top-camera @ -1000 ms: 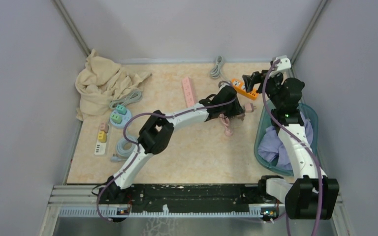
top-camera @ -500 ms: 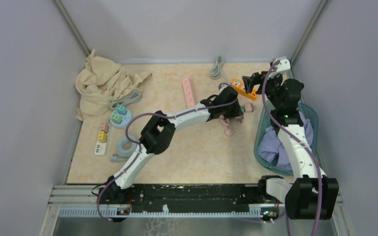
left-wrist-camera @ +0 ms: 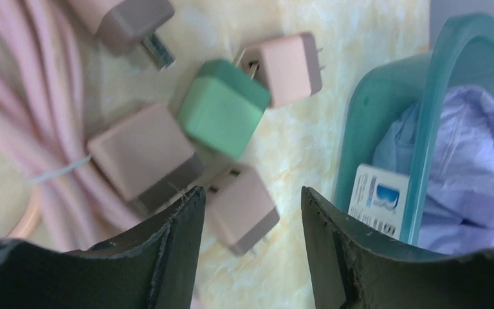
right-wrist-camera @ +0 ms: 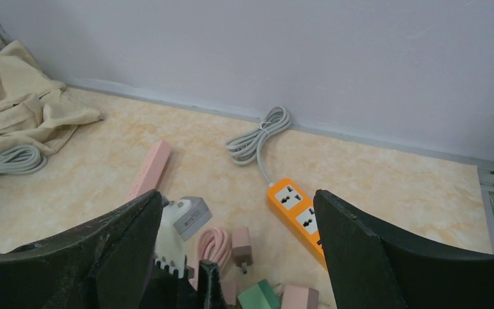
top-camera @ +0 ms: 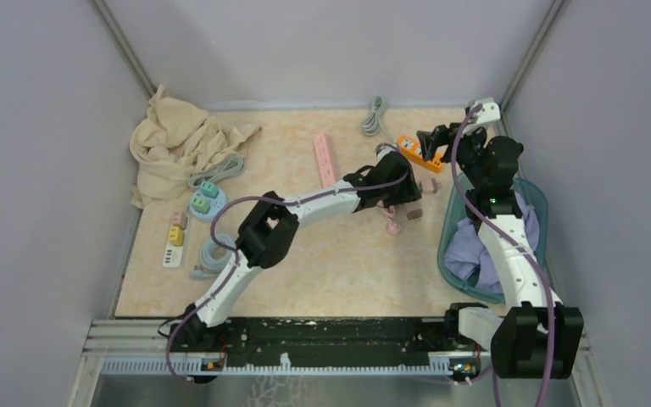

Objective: Pull the plug off the socket
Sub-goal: Place the plug at the center of the board, then move the socket to the center of the board.

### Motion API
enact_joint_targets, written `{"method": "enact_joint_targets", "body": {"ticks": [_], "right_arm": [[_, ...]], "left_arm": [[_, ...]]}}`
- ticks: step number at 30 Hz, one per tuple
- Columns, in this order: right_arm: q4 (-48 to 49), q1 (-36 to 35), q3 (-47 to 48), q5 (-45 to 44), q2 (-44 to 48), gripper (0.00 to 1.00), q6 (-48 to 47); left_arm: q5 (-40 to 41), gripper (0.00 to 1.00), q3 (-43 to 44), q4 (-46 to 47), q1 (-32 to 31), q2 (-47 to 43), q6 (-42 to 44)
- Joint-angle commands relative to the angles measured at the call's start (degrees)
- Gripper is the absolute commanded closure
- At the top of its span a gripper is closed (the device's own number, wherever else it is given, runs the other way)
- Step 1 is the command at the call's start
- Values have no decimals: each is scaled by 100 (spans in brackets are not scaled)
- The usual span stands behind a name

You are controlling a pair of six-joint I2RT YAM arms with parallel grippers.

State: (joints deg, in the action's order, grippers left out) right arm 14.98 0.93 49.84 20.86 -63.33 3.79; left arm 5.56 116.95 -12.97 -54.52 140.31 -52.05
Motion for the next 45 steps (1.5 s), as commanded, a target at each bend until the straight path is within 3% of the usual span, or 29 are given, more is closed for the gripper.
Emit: {"method": "enact_joint_targets", "body": {"ticks": [1,6,11,17,20,27,34,42,45], "right_arm": [[304,39,25,74,146,12,103],[327,41,9,174,150,12,99],[356,39,-27,429,140,13,58],[427,39,-100,977,97,13,-36],[513,39,-160,1362,75,13,-41],[841,39,-319,2553,-37,14,7],[932,39,-379,2714,-77,14,74],[885,31,-337,2880,-209,15,169],[892,33,-337,2911,-228,15,178]], "left_arm": [[459,37,-989,695,-122,-1085,299],[581,38,-3181,2515,-171,-2409,1346],[-87,30,-5429,5009,-99,-3587,2614],[-1429,14,-7082,6076,463,-4644,3162],[-1862,0,-7753,6134,856,-5203,3329],[-1582,0,-8736,4612,1787,-6865,4097],[315,0,-8843,2851,2637,-7846,4339],[70,1,-9049,2740,3884,-7796,2869],[581,5,-8980,2373,4036,-7723,2096]]}}
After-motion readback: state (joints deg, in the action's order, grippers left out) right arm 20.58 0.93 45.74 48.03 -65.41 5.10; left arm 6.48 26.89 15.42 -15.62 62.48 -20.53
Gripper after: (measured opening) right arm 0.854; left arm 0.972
